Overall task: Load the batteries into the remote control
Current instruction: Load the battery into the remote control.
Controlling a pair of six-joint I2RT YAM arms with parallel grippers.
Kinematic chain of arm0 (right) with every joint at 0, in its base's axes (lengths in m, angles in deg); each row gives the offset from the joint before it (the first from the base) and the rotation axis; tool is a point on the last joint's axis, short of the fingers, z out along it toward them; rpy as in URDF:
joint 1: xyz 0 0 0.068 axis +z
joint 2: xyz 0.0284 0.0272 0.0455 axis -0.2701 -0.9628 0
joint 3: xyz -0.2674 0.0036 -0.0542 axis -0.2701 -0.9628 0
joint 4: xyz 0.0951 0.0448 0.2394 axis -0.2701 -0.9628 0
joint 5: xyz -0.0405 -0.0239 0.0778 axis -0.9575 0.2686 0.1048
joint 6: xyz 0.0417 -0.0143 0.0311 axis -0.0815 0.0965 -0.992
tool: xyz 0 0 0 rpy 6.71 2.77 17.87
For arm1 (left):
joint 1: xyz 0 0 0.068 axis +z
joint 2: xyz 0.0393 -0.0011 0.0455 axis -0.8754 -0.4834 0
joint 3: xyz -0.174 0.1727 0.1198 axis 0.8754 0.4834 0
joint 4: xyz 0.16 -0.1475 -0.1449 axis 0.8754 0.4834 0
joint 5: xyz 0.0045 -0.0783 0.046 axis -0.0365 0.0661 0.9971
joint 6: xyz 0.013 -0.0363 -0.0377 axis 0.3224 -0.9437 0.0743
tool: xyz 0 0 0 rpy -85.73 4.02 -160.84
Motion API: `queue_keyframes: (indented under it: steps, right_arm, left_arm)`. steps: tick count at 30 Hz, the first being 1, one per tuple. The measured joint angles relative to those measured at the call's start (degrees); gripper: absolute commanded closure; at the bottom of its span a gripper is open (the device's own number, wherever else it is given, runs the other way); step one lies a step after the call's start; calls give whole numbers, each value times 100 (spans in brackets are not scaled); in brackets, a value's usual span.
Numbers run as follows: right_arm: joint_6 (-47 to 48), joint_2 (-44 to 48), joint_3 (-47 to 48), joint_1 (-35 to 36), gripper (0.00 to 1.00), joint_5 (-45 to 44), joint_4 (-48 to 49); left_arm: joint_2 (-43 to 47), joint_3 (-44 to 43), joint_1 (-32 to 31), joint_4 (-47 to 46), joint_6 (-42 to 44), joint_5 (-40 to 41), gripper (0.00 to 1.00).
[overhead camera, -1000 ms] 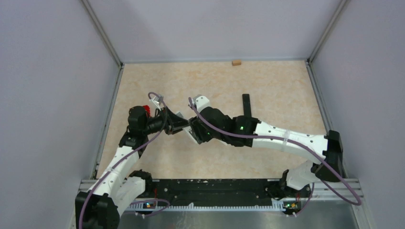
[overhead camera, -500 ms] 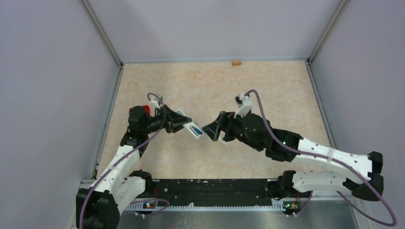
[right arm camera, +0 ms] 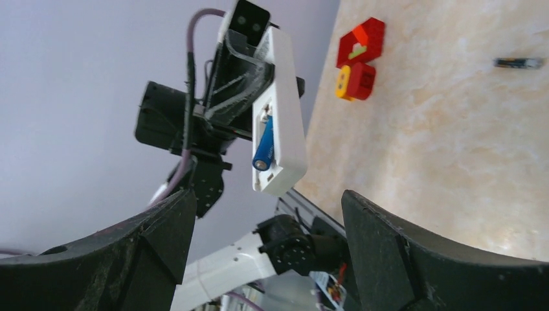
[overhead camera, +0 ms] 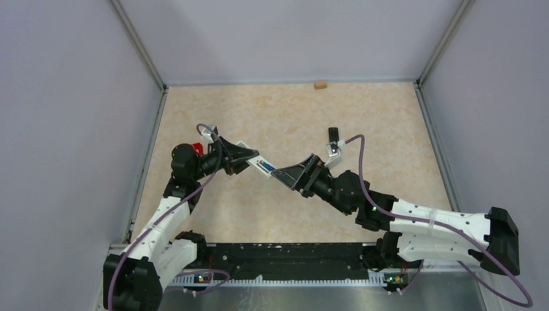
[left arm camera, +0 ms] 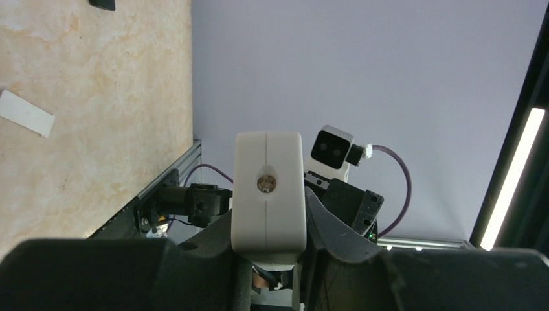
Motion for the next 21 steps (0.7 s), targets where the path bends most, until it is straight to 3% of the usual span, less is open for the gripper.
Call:
queue_keyframes:
  steps: [5,15,19,21]
  right_arm:
    - [-262,-9,-144,-44,17,2,872]
    - [-627,-225,-367,-140,32,-37,2203]
    - [-619,-413,-369,-149,50,15,2505]
    - [-612,-479,-367,-168,54,52,2618]
  left_arm:
    - [199,2,0,-175,-402,131,100]
    - [695,2,0,-514,-1189,382,100]
    - [726,4,0,-643,-1445,457,100]
    - [726,11,0,-699,-1539,492,100]
